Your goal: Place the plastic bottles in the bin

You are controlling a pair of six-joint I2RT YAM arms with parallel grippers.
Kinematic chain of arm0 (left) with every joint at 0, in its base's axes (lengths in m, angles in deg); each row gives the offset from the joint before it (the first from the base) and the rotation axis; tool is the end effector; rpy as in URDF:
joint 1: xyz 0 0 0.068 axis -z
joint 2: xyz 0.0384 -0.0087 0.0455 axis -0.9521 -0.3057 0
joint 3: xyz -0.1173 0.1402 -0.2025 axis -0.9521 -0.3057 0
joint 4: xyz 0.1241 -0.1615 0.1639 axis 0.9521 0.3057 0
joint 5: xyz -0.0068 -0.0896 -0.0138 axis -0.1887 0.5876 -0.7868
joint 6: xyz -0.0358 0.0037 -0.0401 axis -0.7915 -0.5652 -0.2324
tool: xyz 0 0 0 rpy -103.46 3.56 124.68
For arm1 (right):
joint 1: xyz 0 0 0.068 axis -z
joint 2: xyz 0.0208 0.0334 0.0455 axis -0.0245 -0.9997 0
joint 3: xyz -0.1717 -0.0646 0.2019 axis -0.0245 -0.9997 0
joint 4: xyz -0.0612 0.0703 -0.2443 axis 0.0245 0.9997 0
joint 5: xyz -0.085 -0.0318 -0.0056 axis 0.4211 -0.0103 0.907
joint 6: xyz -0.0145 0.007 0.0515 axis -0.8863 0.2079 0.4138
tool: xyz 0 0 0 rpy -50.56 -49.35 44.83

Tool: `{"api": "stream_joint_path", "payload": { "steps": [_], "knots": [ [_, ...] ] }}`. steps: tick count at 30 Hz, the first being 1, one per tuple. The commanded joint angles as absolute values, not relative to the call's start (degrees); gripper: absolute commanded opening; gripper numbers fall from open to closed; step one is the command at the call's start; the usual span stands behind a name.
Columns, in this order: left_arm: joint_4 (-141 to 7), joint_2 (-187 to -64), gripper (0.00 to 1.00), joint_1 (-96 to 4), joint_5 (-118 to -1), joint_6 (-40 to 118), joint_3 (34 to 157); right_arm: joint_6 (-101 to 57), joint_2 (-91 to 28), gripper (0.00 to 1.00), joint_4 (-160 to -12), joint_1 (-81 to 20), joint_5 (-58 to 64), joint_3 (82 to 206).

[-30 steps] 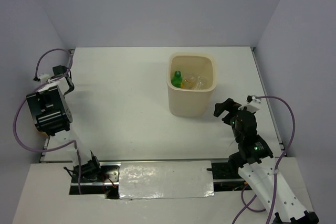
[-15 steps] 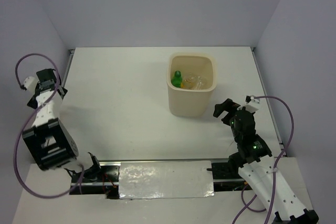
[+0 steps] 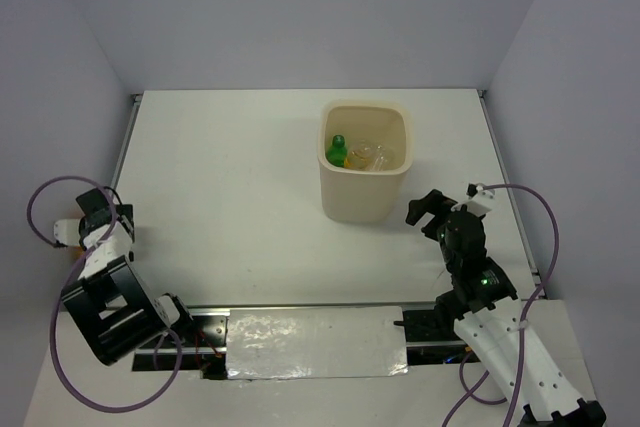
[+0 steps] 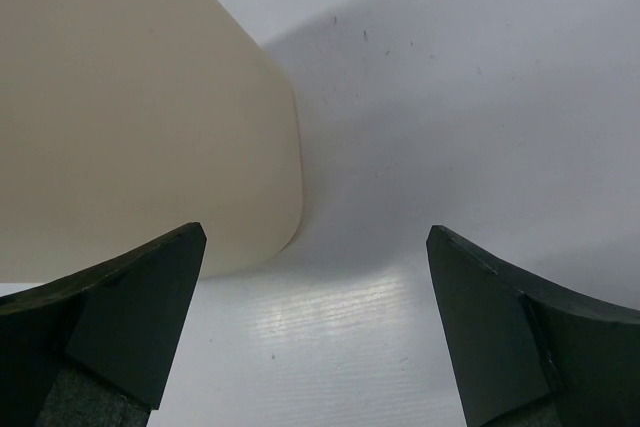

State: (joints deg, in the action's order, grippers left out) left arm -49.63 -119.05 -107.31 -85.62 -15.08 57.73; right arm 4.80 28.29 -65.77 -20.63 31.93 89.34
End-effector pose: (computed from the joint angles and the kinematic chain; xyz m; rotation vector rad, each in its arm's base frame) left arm 0.1825 0.1415 0.1880 -1.9216 1.4203 0.1311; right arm 0.1174 0.0273 0.2289 0.4779 1.8679 0.2563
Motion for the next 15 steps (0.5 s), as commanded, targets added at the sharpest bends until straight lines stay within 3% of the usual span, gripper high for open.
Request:
{"api": "stream_joint_path", "payload": {
  "steps": [1,8,15],
  "knots": [
    [-56.43,-116.64,0.99,-111.29,-84.23,-21.65,55.69,3.91,27.66,1.0,-68.7,-20.39,31.82,89.4],
    [-63.81,-109.96,0.99,-114.47,-91.43,-25.16,49.71,1.36,21.87,1.0,-71.33,-20.3,28.57,90.27],
    [-69.68,-111.53,0.99,-117.9,-92.5,-30.61,46.02,-1.62,18.51,1.0,-71.16,-20.22,26.55,91.77]
  ]
}}
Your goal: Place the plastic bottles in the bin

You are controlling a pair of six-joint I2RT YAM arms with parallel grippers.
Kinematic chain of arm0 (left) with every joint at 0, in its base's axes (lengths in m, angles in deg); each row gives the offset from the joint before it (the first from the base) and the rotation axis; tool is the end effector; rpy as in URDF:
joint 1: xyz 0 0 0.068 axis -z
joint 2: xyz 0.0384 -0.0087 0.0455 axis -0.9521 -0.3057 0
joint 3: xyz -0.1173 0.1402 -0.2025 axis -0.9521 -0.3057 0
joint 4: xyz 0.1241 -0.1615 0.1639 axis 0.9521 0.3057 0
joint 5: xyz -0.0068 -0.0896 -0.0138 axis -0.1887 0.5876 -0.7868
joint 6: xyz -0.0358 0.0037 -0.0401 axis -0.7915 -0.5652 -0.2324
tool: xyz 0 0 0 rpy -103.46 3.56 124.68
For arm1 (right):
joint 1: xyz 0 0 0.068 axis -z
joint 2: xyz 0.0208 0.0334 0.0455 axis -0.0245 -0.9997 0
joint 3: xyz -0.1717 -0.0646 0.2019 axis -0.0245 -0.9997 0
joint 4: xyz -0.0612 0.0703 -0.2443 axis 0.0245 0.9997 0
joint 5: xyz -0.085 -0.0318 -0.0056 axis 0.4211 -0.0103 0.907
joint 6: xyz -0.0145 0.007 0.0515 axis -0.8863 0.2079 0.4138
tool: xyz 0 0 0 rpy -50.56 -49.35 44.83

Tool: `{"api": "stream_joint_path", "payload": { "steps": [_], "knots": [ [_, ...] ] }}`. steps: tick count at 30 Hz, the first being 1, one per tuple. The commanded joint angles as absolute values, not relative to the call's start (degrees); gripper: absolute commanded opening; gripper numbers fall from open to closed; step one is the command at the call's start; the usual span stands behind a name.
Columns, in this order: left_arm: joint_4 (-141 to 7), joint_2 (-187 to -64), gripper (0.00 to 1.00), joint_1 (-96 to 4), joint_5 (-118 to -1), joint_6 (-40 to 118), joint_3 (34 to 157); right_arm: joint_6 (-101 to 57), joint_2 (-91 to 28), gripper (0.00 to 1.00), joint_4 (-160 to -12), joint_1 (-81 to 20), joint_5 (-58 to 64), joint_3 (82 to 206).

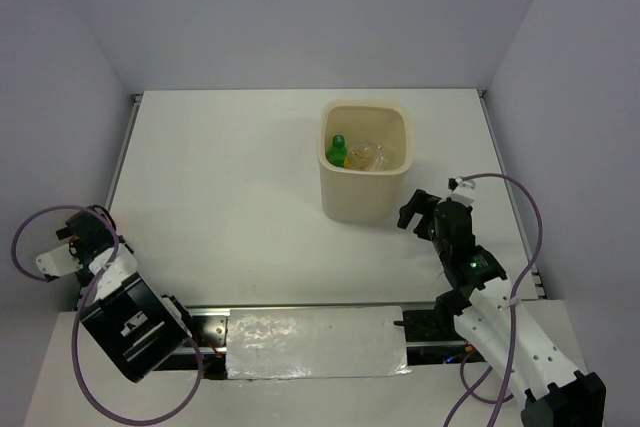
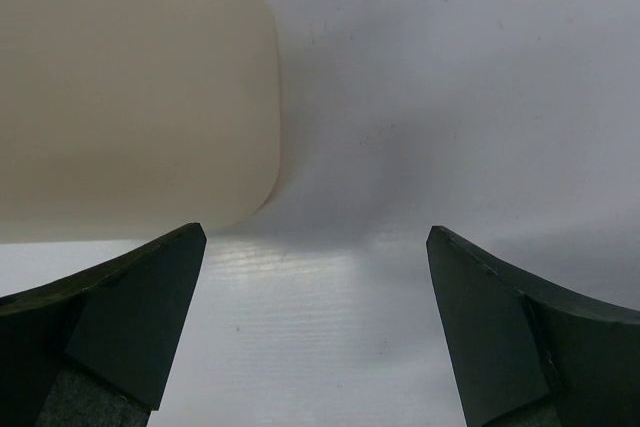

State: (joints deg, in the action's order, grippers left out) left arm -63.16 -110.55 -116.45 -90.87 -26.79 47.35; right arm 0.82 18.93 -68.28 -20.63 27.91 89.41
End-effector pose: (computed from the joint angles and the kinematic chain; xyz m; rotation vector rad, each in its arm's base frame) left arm 0.1383 0.1541 0.1800 -1.9952 0.8745 0.1246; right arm 0.1361 0.0363 0.2153 0.3647 2.0151 0.2212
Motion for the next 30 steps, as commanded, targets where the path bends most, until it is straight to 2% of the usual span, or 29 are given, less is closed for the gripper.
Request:
{"api": "stream_joint_path", "payload": {
  "steps": [1,14,20,26,30],
  "knots": [
    [-70.75,-111.97,0.99,-118.08,-92.32,-31.05,45.84,-1.98,18.43,1.0,-71.25,-20.21,26.28,91.77],
    [-82.09,-118.65,0.99,-118.52,-93.46,-34.75,44.43,-5.32,9.65,1.0,-71.6,-20.3,23.03,94.32],
    [-81.4,-124.89,0.99,-118.69,-93.55,-34.56,48.56,-5.76,8.32,1.0,-71.6,-20.3,23.02,95.46],
    [-87.1,-129.02,0.99,-118.78,-91.79,-38.09,46.19,-5.32,7.88,1.0,-70.28,-20.13,23.73,96.6],
    [-84.13,-132.53,0.99,-118.78,-92.49,-36.42,50.05,-5.06,7.27,1.0,-69.93,-20.21,24.26,96.78]
  ]
}}
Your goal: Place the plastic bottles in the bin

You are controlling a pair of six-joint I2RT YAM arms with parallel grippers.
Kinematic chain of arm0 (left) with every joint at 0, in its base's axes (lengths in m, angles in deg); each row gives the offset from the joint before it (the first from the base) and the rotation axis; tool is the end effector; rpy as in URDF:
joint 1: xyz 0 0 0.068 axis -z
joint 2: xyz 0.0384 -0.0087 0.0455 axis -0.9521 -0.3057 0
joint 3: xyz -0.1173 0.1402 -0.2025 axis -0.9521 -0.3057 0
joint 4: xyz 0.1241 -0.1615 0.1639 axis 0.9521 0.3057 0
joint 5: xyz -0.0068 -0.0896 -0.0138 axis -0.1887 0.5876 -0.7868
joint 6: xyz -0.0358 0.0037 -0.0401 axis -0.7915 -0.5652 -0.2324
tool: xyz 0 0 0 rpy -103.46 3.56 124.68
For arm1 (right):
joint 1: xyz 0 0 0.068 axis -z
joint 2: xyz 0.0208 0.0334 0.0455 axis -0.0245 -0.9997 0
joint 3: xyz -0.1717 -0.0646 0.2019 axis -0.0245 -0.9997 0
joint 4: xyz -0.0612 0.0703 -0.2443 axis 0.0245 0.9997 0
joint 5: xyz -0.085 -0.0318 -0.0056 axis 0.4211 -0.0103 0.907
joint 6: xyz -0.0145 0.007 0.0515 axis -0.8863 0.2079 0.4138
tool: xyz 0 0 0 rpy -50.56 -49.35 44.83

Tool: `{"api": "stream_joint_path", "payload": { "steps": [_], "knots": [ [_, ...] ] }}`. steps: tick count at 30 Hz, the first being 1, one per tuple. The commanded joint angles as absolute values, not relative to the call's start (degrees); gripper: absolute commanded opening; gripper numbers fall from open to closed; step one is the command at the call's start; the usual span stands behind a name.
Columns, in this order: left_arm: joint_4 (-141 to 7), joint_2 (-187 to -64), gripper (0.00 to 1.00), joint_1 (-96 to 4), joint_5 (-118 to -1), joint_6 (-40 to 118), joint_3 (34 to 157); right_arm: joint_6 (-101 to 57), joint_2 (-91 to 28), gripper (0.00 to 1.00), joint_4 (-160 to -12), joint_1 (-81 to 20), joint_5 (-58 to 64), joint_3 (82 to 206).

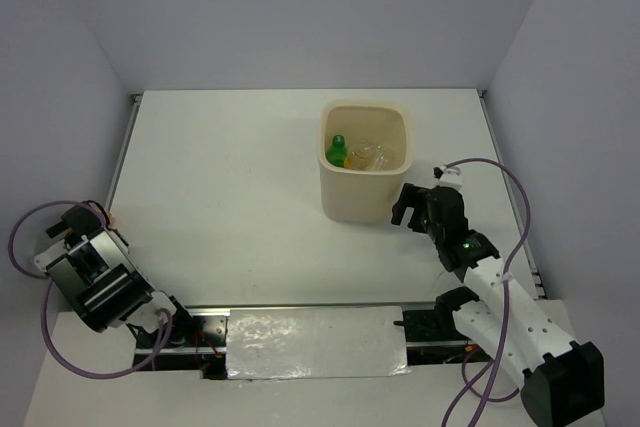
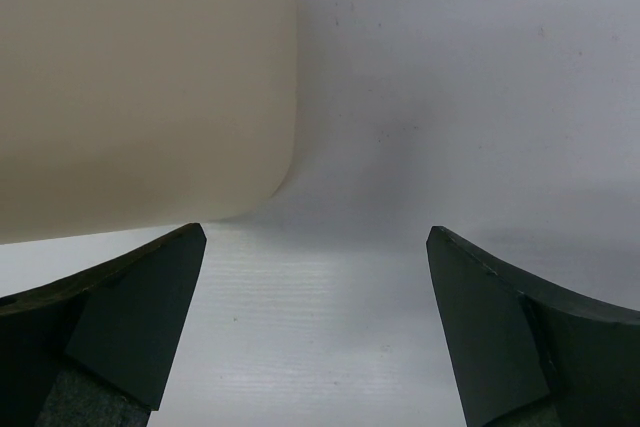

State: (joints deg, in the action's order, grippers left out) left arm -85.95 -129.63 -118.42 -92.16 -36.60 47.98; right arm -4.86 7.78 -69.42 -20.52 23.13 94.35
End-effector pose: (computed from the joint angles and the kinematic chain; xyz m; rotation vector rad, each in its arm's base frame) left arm 0.1628 0.1910 0.1480 -2.0124 0.6103 0.0333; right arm 0.1604 0.0475 0.2205 0.2118 2.1342 0.2050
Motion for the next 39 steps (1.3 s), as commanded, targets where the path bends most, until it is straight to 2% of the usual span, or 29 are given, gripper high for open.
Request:
{"api": "stream_joint_path", "payload": {
  "steps": [1,6,9,10,12,13,15,18,22,28,33,39],
  "knots": [
    [-84.21,-132.98,0.99,-118.78,-92.49,-36.24,50.84,-5.14,7.18,1.0,-69.84,-20.21,24.34,96.95],
    [-86.05,-133.42,0.9,-118.78,-92.84,-36.06,50.76,-5.14,7.0,0.99,-68.88,-20.21,25.4,98.01],
    [-84.91,-132.02,0.76,-118.78,-93.28,-35.01,50.94,-4.88,7.18,0.99,-68.7,-20.21,26.37,97.92],
    [-84.56,-131.49,0.66,-118.78,-93.46,-34.66,50.76,-4.97,7.26,0.99,-68.79,-20.13,26.45,97.92],
    [-84.12,-129.74,0.56,-118.78,-92.67,-34.05,50.24,-5.05,7.26,0.99,-69.05,-20.3,26.19,98.1],
    [-84.03,-129.12,0.47,-118.61,-92.49,-33.7,50.06,-5.14,7.18,0.99,-69.14,-20.13,26.19,98.19],
    [-82.81,-127.36,0.35,-118.34,-91.79,-33.69,49.71,-5.32,7.0,0.99,-69.49,-20.3,26.19,98.19],
    [-82.19,-125.17,0.24,-117.82,-90.47,-32.9,49.36,-5.32,6.82,0.99,-69.75,-20.21,25.93,98.1],
    [-78.41,-122.26,0.0,-115.8,-89.77,-32.64,49.45,-5.23,7.61,0.99,-70.1,-20.21,25.75,97.4],
    [-78.67,-116.64,0.0,-110.09,-85.91,-27.73,49.44,-5.49,9.28,0.99,-70.37,-20.21,25.22,97.04],
    [-79.38,-115.67,0.0,-101.41,-78.97,-15.02,57.23,-5.41,10.43,0.99,-70.54,-20.21,24.7,97.13],
    [-81.31,-120.66,0.0,-90.86,-56.23,1.18,74.03,-4.27,12.27,1.0,-69.49,-20.21,25.04,97.22]
  ]
}}
